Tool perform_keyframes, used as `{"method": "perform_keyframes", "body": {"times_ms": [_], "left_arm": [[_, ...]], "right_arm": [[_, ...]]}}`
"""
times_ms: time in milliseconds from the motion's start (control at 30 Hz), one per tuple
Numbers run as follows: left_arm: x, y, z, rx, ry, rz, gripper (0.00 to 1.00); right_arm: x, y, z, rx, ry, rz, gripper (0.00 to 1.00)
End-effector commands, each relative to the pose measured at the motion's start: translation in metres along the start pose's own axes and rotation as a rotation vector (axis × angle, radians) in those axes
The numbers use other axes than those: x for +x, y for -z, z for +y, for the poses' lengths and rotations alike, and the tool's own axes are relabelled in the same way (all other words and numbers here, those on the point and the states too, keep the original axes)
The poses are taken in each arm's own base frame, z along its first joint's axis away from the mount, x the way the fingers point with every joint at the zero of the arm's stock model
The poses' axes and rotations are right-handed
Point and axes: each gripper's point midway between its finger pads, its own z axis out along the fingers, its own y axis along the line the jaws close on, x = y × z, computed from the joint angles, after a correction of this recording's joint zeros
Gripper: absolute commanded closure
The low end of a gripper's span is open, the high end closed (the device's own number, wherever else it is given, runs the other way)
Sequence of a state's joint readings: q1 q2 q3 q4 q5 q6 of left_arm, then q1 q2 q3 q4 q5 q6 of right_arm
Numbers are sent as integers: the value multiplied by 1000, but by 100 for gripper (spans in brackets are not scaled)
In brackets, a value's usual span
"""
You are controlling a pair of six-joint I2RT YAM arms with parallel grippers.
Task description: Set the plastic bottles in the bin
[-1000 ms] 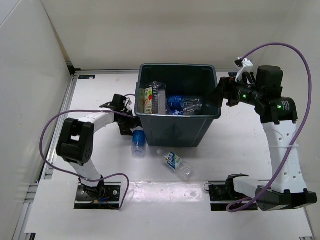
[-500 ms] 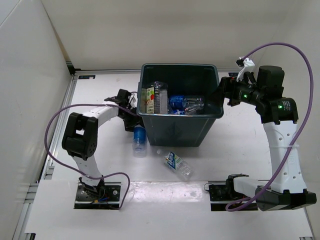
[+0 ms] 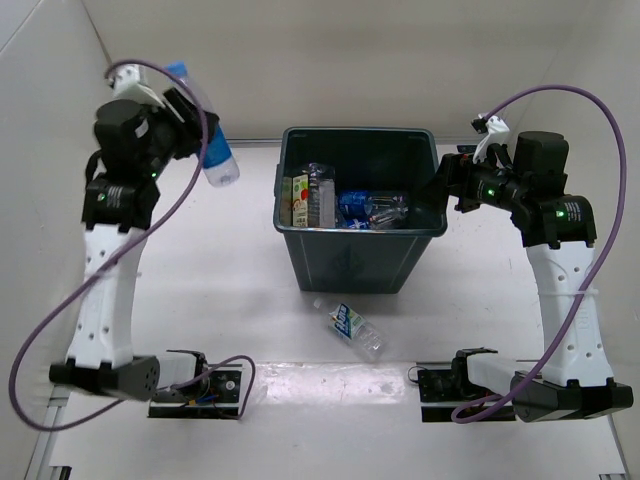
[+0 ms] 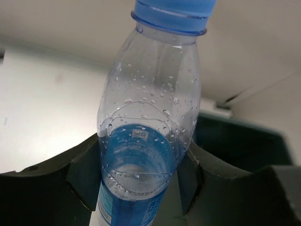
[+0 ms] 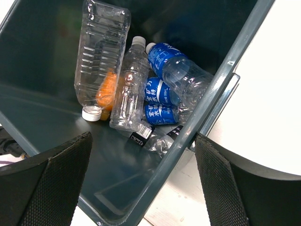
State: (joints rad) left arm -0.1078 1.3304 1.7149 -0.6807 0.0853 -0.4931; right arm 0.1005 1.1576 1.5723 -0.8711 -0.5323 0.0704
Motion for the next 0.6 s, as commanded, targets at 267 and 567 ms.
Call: {"method": "perform_keyframes", "body": {"times_ms": [267,567], "left_arm": [[-25,32,-184,534,-194,-198,47],[60,15,-221,503,-418,-32,0]], "right_arm": [[8,-4,8,-50,-5,15,10],[12,6,14,-27,45,9,10]]}}
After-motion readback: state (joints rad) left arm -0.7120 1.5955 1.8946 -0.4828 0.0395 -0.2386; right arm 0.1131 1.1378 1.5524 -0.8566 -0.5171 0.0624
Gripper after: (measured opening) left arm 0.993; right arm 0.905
